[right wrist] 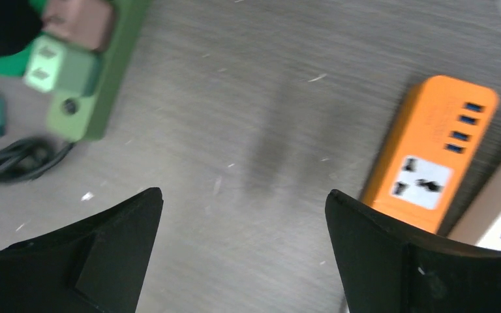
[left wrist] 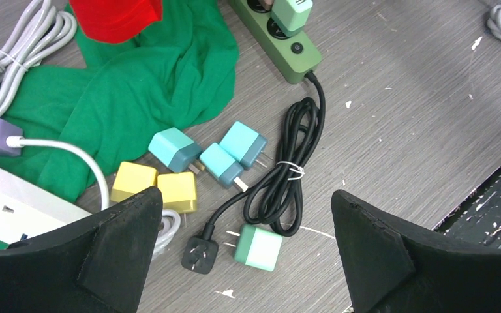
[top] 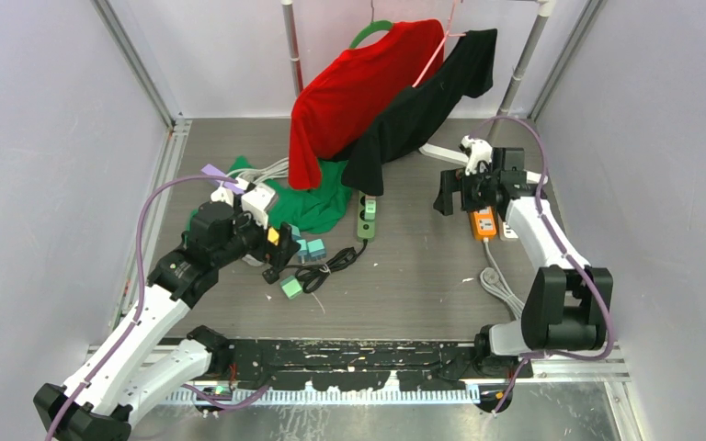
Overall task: Pull the plug off the socket
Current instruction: Place the socket at the center of the board, then move the socket to the center of the board.
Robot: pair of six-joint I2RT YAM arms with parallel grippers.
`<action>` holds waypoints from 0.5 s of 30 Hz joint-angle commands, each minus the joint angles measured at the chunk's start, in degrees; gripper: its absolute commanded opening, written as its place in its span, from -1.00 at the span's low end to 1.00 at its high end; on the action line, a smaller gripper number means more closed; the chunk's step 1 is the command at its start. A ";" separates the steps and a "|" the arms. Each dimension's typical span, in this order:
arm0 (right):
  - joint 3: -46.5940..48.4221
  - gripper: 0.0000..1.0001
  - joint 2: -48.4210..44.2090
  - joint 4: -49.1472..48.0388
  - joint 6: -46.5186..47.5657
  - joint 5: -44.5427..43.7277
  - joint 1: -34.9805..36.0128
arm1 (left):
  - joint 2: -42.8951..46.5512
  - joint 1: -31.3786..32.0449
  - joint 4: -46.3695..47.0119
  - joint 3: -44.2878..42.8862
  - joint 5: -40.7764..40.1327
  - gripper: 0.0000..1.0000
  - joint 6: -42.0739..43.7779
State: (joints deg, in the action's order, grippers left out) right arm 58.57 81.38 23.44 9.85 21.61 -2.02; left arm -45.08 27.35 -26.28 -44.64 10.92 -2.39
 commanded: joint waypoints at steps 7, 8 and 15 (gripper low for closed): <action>-0.93 1.00 -15.89 2.90 -1.56 18.48 -0.52 | 1.66 0.07 15.07 2.71 11.94 0.99 -17.40; -1.59 1.00 -16.96 2.26 -2.94 19.37 -0.53 | 1.73 0.07 17.55 3.65 12.46 0.99 -20.25; -1.54 1.00 -18.46 1.27 -8.77 28.98 -0.70 | -1.72 0.55 34.35 10.42 10.60 0.99 -39.99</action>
State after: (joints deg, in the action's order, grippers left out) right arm 57.08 63.11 27.29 4.58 43.72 -2.48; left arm -44.69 27.35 -6.26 -36.36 21.17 -28.84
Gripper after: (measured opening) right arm 0.999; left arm 0.997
